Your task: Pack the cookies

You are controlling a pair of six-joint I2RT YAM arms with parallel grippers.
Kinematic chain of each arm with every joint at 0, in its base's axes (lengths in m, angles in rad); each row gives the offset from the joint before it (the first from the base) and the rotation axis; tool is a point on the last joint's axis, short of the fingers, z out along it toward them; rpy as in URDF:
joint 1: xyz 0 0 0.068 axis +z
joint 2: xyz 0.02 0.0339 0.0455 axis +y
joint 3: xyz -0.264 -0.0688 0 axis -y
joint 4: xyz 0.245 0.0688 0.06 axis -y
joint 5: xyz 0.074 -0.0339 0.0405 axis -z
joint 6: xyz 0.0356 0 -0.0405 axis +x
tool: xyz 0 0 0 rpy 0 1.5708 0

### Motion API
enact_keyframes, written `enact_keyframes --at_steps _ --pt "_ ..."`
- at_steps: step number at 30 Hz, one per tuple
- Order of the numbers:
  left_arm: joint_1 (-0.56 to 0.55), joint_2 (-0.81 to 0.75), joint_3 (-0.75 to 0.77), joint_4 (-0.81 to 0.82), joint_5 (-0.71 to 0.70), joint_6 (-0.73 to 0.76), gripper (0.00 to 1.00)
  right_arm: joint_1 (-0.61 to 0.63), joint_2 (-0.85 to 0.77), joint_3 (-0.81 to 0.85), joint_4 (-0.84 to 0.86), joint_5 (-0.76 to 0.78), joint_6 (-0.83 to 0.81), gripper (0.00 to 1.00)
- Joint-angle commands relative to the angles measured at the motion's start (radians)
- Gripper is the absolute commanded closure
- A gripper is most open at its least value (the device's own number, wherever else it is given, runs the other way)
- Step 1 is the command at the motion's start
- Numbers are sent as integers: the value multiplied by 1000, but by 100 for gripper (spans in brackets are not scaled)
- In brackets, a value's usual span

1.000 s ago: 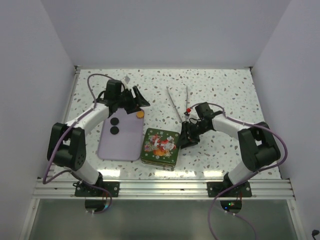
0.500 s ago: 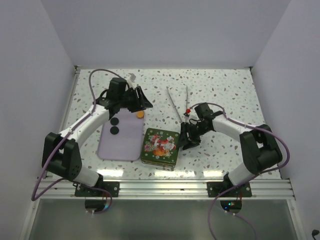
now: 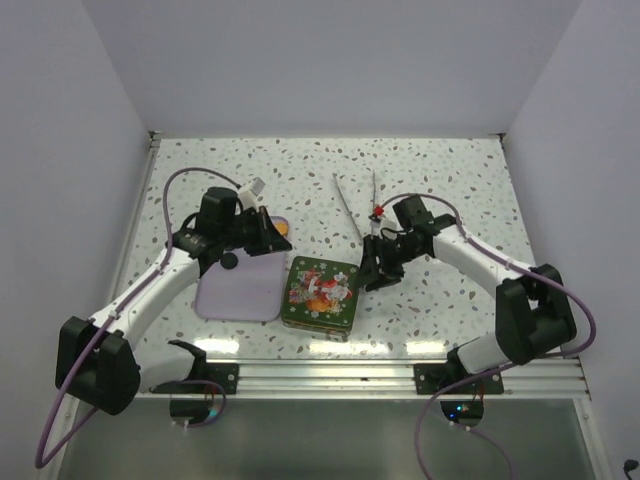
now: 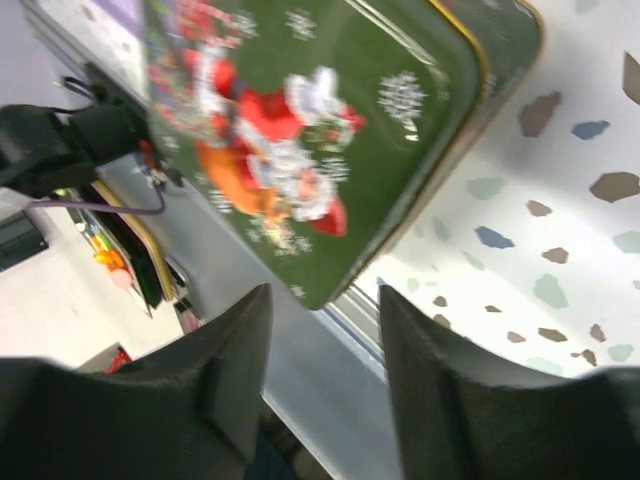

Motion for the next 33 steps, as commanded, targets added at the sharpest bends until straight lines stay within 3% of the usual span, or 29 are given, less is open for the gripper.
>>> enact_keyframes --at_steps 1,3,7,11,20,33 --pt "-17 -58 -88 12 63 25 100 5 -84 78 -46 -38 6 52" --pt "-23 -87 -121 29 83 23 100 4 -107 65 25 -100 77 59" --pt "-41 -116 -194 75 135 2 100 28 -109 1 187 -165 207 85" --pt "-70 -115 -250 81 142 9 100 118 -92 -48 279 -164 263 100" --pt "-106 -96 -359 112 137 2 100 189 -116 -223 441 -115 383 100" --pt "-116 -32 -425 74 86 49 100 197 -78 -375 535 -78 378 100"
